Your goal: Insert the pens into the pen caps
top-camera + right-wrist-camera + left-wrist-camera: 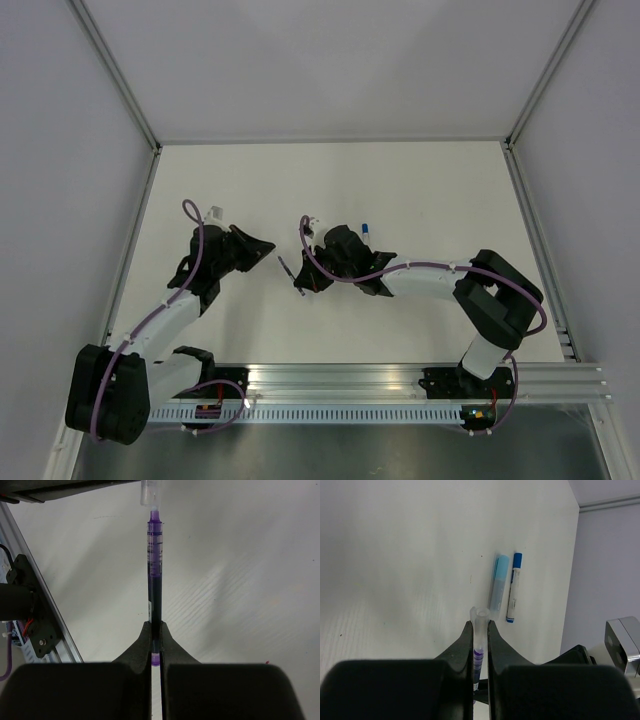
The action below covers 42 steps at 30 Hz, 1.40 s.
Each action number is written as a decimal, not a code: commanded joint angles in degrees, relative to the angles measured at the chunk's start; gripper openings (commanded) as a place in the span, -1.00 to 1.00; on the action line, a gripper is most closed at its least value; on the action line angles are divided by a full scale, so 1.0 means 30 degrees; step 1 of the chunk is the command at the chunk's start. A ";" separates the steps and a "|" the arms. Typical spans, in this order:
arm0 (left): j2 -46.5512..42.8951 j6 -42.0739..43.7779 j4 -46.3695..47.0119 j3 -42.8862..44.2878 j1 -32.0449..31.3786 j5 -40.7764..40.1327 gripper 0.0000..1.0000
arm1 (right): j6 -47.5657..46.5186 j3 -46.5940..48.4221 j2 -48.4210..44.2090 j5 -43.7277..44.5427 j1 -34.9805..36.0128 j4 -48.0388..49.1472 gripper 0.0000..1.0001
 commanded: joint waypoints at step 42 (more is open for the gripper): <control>0.1605 0.4825 0.4191 0.0848 -0.3286 0.2700 -0.95 | -0.0547 -0.0797 -0.2738 0.3109 -0.0337 0.0509 -1.00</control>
